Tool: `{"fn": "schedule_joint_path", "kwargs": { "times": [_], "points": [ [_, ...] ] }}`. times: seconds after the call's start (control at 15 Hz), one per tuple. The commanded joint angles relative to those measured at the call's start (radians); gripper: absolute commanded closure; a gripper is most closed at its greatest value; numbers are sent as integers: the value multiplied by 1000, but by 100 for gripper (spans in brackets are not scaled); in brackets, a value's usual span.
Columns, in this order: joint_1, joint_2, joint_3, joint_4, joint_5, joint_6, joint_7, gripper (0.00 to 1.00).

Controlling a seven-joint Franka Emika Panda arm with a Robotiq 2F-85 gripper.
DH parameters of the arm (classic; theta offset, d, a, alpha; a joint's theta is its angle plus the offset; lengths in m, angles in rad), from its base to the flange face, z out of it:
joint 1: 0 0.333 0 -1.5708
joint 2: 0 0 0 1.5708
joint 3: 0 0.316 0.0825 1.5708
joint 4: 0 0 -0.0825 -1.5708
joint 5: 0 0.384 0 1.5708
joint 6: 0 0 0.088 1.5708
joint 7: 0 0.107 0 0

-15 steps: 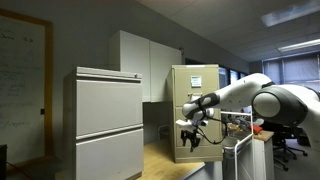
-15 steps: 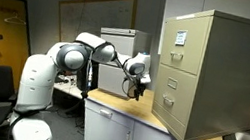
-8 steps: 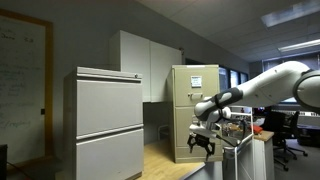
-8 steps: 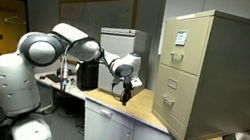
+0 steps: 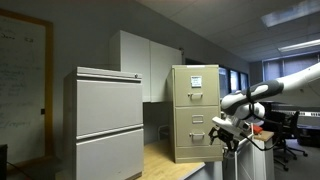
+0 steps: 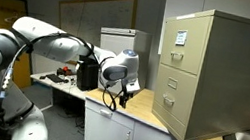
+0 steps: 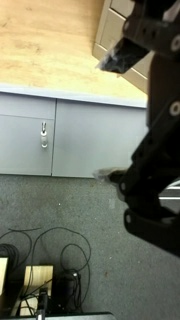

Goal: Open the bottom drawer of the file cabinet on the right

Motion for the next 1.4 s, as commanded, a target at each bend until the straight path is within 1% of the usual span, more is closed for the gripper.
{"fn": "schedule_joint_path", "kwargs": {
  "times": [0.0,0.13,0.4,0.67,0.8,1.0,1.2,1.33],
  "points": [
    [-25,85,-14,74,59,10,53,0],
    [-25,161,-24,140,88,4,84,0],
    [-11,358,-61,351,176,-34,142,0],
    [-28,538,-94,554,279,-57,224,0],
    [-37,603,-103,624,317,-52,272,0],
    [-50,676,-103,697,382,-29,343,0],
    [-57,734,-93,762,450,-19,381,0],
    [-57,765,-89,802,475,-20,401,0]
  ]
}}
